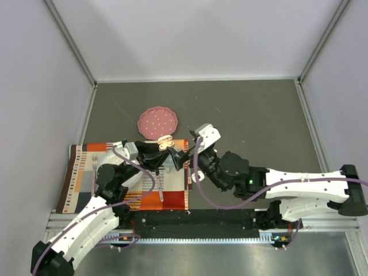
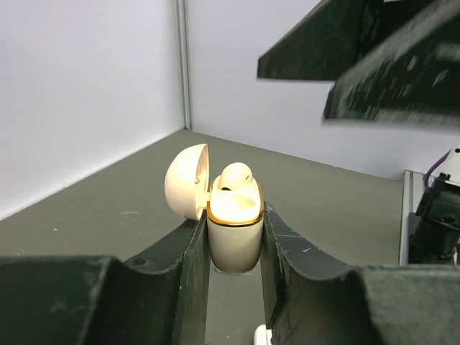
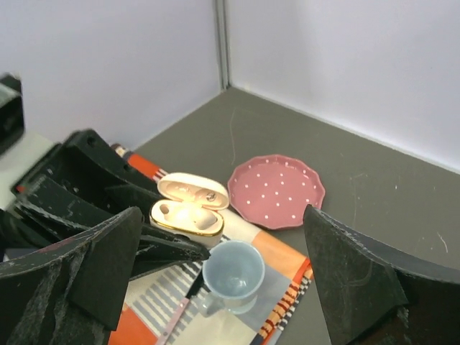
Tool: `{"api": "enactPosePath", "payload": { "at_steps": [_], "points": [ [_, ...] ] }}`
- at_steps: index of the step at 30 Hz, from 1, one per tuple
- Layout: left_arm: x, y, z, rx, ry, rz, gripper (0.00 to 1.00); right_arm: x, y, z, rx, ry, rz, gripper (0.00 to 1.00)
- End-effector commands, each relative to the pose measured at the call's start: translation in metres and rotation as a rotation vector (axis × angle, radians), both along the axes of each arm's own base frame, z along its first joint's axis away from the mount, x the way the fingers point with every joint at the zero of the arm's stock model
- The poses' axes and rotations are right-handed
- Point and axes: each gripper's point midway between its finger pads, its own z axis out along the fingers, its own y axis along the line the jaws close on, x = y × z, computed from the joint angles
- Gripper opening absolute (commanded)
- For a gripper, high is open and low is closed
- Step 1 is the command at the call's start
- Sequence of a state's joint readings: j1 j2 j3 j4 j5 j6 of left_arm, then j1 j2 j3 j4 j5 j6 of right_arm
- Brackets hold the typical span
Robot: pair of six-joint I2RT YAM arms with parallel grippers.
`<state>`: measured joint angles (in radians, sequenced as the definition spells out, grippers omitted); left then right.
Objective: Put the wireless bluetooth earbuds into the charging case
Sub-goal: Pick up the left earbud from the center of the board.
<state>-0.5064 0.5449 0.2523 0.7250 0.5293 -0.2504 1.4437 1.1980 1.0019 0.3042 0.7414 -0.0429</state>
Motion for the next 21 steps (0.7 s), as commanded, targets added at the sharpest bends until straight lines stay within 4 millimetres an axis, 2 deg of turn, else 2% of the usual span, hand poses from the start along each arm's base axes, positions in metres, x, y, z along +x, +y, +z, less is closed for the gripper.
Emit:
{"api": "enactPosePath", "payload": {
  "at_steps": [1,4,6,7,9,10,12,13,14,15,16,17,18,19,20,21],
  "points": [
    [0.001,0.007,0.025,-0.045,-0.092,0.046,0.00,-0.002,-0.026,0.066,0.213,0.012,0.035,0.93],
    [0.003,0.008,0.030,-0.056,-0.112,0.059,0.00,0.007,-0.044,0.085,0.296,0.040,0.039,0.94],
    [0.005,0.009,0.032,-0.058,-0.121,0.069,0.00,0.015,-0.054,0.090,0.344,0.076,0.015,0.94],
    [0.005,0.009,0.035,-0.064,-0.127,0.073,0.00,0.027,-0.064,0.095,0.355,0.087,-0.029,0.95],
    [0.007,0.011,0.042,-0.079,-0.149,0.087,0.00,0.038,-0.072,0.099,0.398,0.138,-0.068,0.96],
    [0.007,0.012,0.047,-0.085,-0.163,0.094,0.00,0.055,-0.084,0.099,0.385,0.163,-0.127,0.96],
    [0.009,0.013,0.053,-0.090,-0.183,0.109,0.00,0.069,-0.091,0.097,0.424,0.248,-0.167,0.96],
    [0.010,0.013,0.053,-0.087,-0.190,0.116,0.00,0.082,-0.107,0.101,0.447,0.271,-0.231,0.96],
    [0.013,0.016,0.054,-0.103,-0.184,0.137,0.00,0.089,-0.113,0.077,0.441,0.368,-0.303,0.96],
    [0.011,0.017,0.055,-0.120,-0.182,0.134,0.00,0.095,-0.123,0.065,0.439,0.412,-0.366,0.96],
    [0.008,0.016,0.042,-0.135,-0.142,0.108,0.00,0.104,-0.138,0.055,0.448,0.444,-0.435,0.96],
    [0.001,0.017,0.042,-0.153,-0.161,0.088,0.00,0.106,-0.143,0.035,0.451,0.519,-0.474,0.97],
    [-0.010,0.022,0.051,-0.194,-0.226,0.080,0.00,0.109,-0.145,0.024,0.446,0.554,-0.484,0.97],
    [-0.010,0.023,0.040,-0.193,-0.219,0.086,0.00,0.111,-0.139,0.007,0.418,0.615,-0.451,0.97],
    [-0.016,0.027,0.042,-0.205,-0.243,0.090,0.00,0.120,-0.150,-0.005,0.419,0.653,-0.489,0.97],
    [-0.016,0.026,0.034,-0.188,-0.223,0.085,0.00,0.123,-0.151,-0.025,0.377,0.700,-0.515,0.97]
  ]
}}
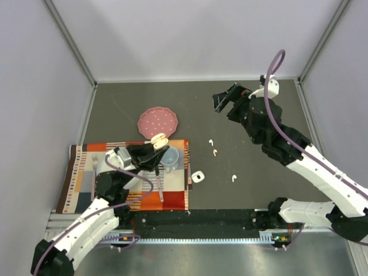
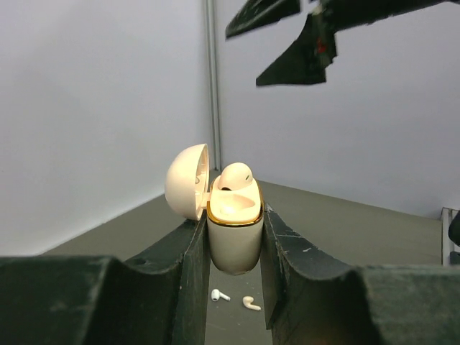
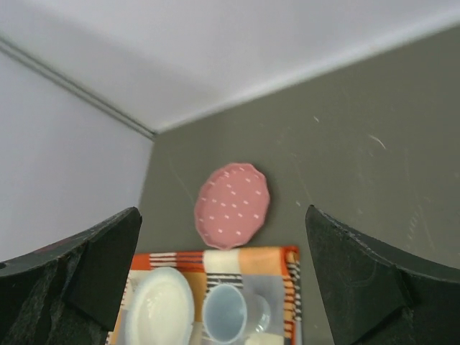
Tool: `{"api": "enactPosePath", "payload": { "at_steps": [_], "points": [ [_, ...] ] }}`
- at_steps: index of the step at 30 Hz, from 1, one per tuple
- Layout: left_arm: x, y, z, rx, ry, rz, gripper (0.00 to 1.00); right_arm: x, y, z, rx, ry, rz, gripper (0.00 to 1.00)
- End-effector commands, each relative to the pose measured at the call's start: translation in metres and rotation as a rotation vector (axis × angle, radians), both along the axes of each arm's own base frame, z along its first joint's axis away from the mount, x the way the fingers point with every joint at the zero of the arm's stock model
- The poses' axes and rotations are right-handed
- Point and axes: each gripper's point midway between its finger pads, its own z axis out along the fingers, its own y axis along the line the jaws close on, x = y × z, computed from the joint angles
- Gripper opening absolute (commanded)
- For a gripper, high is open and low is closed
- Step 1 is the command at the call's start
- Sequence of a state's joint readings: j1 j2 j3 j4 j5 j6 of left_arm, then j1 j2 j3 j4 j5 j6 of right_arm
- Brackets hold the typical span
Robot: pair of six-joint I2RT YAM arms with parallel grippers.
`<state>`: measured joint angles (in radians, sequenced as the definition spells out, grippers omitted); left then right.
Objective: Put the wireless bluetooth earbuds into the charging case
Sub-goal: Pick up the left earbud from the center of the board.
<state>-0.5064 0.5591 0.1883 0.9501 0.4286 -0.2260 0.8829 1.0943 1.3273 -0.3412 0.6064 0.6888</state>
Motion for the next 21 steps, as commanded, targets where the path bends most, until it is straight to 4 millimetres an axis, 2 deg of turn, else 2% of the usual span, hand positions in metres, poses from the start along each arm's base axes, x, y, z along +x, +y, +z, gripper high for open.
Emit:
{"api": "enactPosePath", "payload": {
  "at_steps": [1,3,4,6,9,16,21],
  "points": [
    [-0.023,0.010,0.008,-0.071,-0.086,-0.021,0.00,0.008,-0.012,-0.095,-0.043,0.330,-0.027,0.98],
    [-0.032,0.013,0.006,-0.078,-0.096,-0.035,0.00,0.016,-0.019,-0.119,-0.065,0.392,-0.068,0.99],
    [-0.033,0.013,-0.004,-0.073,-0.079,-0.040,0.00,0.017,-0.020,-0.135,-0.081,0.426,-0.073,0.99],
    [-0.041,0.017,-0.005,-0.089,-0.099,-0.042,0.00,0.019,-0.021,-0.157,-0.111,0.474,-0.082,0.99],
    [-0.044,0.018,-0.013,-0.072,-0.089,-0.039,0.00,0.022,-0.016,-0.180,-0.164,0.523,-0.073,0.99],
    [-0.041,0.019,-0.015,-0.035,-0.079,-0.014,0.00,0.025,-0.021,-0.217,-0.206,0.625,-0.134,0.99],
    [-0.041,0.015,-0.017,-0.023,-0.073,-0.036,0.00,0.027,-0.015,-0.232,-0.205,0.686,-0.103,0.98]
  ]
}}
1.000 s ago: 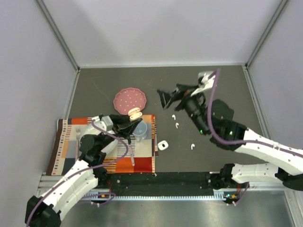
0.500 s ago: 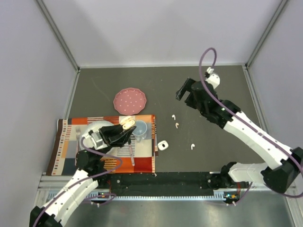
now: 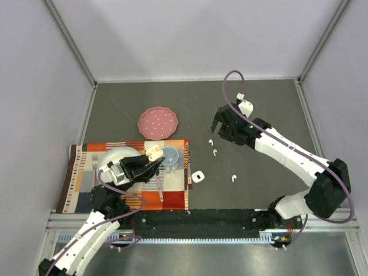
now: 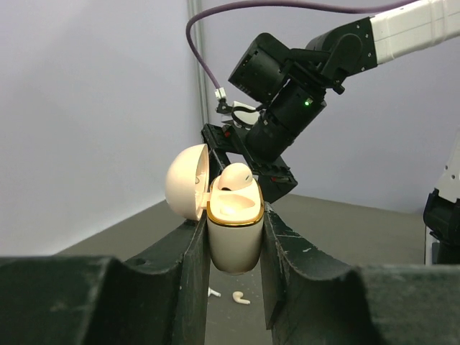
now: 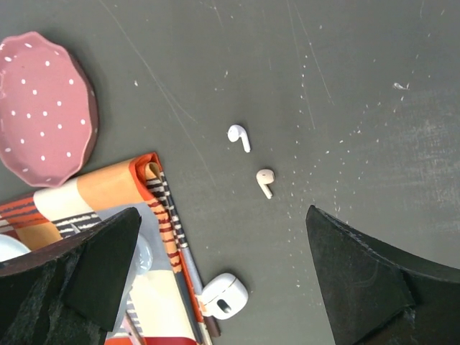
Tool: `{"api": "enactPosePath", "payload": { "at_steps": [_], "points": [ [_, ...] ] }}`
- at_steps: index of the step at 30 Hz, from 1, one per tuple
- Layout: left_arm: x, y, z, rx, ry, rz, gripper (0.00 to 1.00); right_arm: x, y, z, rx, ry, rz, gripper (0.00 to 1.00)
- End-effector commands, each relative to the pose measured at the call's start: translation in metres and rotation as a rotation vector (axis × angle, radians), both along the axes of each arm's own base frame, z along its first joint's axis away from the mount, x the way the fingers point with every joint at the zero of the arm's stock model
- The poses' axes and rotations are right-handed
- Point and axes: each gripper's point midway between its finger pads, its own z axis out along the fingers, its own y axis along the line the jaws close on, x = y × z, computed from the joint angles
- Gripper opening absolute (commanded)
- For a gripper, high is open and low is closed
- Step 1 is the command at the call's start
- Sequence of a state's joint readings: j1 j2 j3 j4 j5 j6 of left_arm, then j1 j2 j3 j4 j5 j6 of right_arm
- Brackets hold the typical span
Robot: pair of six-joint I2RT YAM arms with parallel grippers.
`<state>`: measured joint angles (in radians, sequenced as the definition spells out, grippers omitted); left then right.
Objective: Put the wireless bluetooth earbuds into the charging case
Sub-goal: Pick up the left earbud from the center of the board.
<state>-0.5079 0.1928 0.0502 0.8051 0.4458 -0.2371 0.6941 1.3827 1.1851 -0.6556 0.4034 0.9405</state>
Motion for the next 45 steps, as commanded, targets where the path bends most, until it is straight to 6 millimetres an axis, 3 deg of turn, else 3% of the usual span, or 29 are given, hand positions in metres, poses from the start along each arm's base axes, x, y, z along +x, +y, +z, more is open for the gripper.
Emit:
{"api": "enactPosePath", "payload": {
  "at_steps": [1,4,9,13,14,30,35,45],
  "points": [
    [0.001,-0.004,-0.002,0.015,0.000,-0.011,0.00,0.005,0.001,-0.010,0.026,0.053,-0.016,0.97],
    [0.004,-0.003,-0.003,0.013,0.012,-0.001,0.00,0.006,0.007,-0.034,0.024,0.134,0.004,0.97],
    [0.009,-0.002,-0.007,0.015,0.025,0.016,0.00,0.011,0.013,-0.071,0.015,0.252,0.010,0.86],
    [0.009,-0.002,-0.008,0.011,0.028,0.019,0.00,0.013,0.014,-0.083,-0.002,0.270,0.017,0.80],
    [0.010,-0.001,-0.009,0.010,0.032,0.024,0.00,0.012,0.014,-0.087,-0.009,0.275,0.016,0.73],
    [0.013,0.001,-0.006,0.003,0.036,0.047,0.00,0.023,0.022,-0.115,-0.046,0.274,0.081,0.50],
    [0.014,0.002,-0.006,0.004,0.035,0.054,0.00,0.025,0.007,-0.119,-0.142,0.252,0.112,0.48],
    [0.016,0.002,-0.006,0.008,0.040,0.062,0.00,0.022,0.010,-0.127,-0.159,0.275,0.163,0.47]
  ]
}}
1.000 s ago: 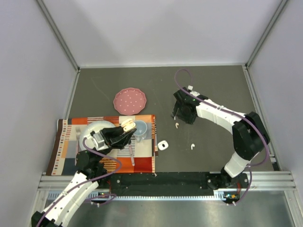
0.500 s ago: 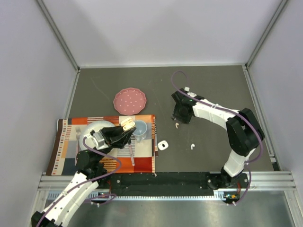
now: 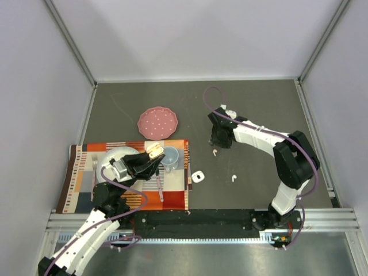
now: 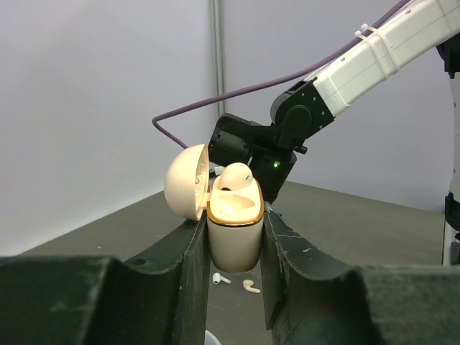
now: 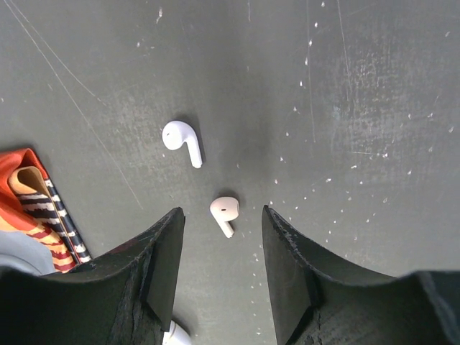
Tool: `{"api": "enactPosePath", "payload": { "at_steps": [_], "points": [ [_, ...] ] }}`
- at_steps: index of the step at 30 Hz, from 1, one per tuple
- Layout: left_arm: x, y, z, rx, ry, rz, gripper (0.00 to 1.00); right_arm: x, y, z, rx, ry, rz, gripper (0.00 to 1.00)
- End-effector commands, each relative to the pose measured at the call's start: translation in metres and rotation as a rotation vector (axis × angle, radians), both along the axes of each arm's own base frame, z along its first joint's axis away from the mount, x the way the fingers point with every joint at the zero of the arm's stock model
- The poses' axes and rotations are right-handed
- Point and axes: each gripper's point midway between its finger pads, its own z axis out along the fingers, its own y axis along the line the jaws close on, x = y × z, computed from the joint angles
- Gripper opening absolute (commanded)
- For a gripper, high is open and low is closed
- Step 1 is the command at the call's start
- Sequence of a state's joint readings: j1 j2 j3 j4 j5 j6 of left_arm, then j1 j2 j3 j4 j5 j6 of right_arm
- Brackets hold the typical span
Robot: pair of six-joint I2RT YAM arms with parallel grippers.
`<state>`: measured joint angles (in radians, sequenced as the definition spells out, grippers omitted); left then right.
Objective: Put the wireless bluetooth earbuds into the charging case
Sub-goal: Pick up the left earbud from the center of the board.
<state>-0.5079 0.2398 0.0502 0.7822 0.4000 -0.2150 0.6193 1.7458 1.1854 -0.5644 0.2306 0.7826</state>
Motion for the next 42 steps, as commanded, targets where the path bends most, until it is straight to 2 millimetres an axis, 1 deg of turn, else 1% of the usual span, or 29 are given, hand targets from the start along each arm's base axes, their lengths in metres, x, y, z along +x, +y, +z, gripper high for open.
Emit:
{"api": "enactPosePath", "payload": {
  "at_steps": [1,5,7,10,14,17,19,22,26,42],
  "points": [
    [0.000,0.002,0.007,-0.011,-0.022,0.016,0.00,0.005,-0.001,-0.003,-0.014,-0.011,0.019,0.47],
    [0.002,0.001,0.008,0.002,-0.022,0.015,0.00,0.003,-0.002,-0.010,-0.019,0.001,0.030,0.47],
    [0.003,0.000,0.007,0.005,-0.020,0.017,0.00,0.002,0.002,-0.012,-0.015,0.003,0.050,0.47],
    [0.003,0.000,0.007,0.006,-0.019,0.016,0.00,0.002,0.008,-0.009,-0.009,-0.010,0.075,0.47],
    [0.004,0.000,0.005,0.003,-0.012,0.017,0.00,0.002,0.010,-0.009,-0.007,-0.008,0.083,0.46],
    [0.004,0.001,0.006,0.002,-0.016,0.021,0.00,0.000,0.012,-0.013,-0.013,0.003,0.089,0.44],
    [0.004,0.001,0.005,0.001,-0.014,0.024,0.00,-0.002,0.010,-0.019,-0.022,0.015,0.081,0.43],
    [0.004,0.001,0.005,0.000,-0.012,0.025,0.00,-0.003,0.009,-0.022,-0.026,0.018,0.062,0.43],
    [0.006,0.001,0.004,0.002,-0.007,0.028,0.00,-0.003,0.007,-0.023,-0.026,0.020,0.041,0.42],
    [0.004,0.003,0.003,-0.002,-0.009,0.035,0.00,-0.005,0.014,-0.027,-0.034,0.026,0.050,0.36]
  ]
}}
